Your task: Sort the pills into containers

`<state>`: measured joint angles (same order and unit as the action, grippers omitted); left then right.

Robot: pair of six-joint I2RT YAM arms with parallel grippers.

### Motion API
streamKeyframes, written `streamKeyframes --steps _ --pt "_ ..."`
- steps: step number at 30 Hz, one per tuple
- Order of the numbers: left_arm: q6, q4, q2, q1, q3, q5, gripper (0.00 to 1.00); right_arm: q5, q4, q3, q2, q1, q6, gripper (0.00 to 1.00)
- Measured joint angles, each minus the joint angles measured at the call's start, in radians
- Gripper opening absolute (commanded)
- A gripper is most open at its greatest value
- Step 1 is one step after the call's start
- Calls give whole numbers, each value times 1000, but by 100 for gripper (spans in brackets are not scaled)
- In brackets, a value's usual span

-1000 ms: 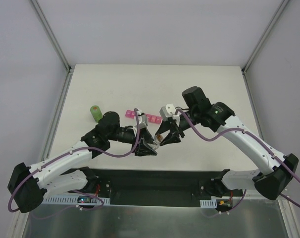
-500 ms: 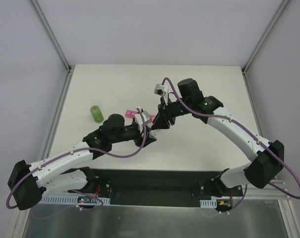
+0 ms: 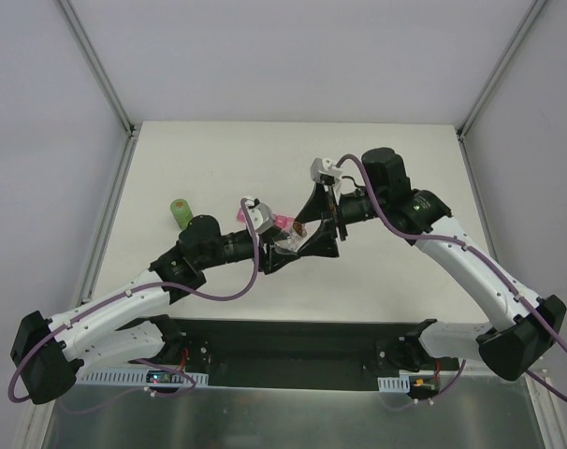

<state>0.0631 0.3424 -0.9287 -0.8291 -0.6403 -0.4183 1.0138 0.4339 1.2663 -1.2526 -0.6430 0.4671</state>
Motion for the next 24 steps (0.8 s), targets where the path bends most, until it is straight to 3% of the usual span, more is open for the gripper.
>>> streamKeyframes --steps 8,11,12,14,16,17,18,19,22,24 --pt "27 21 -1 0 2 -46 0 21 -87 -23 -14 0 -72 70" --pt "35 32 -3 0 2 -46 0 21 -105 -24 -28 -1 -90 47" --pt "39 35 -5 0 2 -47 0 18 -109 -26 -31 -2 -92 36" --pt "46 37 -5 -1 4 -50 0 14 -109 -27 -34 0 -93 23" --pt "51 44 -5 0 10 -51 4 9 -106 -27 -34 0 -91 19" --pt "53 47 -5 0 11 -49 10 9 -105 -27 -34 0 -85 18" --pt "54 51 -5 0 14 -49 23 4 -101 -27 -34 0 -82 17" --pt "54 51 -5 0 15 -47 48 2 -98 -27 -34 0 -77 17" --pt "54 49 -5 0 17 -45 88 -8 -84 -29 -32 11 -62 15" --pt "61 28 8 7 18 -39 98 -42 -65 -42 -20 44 -40 14"
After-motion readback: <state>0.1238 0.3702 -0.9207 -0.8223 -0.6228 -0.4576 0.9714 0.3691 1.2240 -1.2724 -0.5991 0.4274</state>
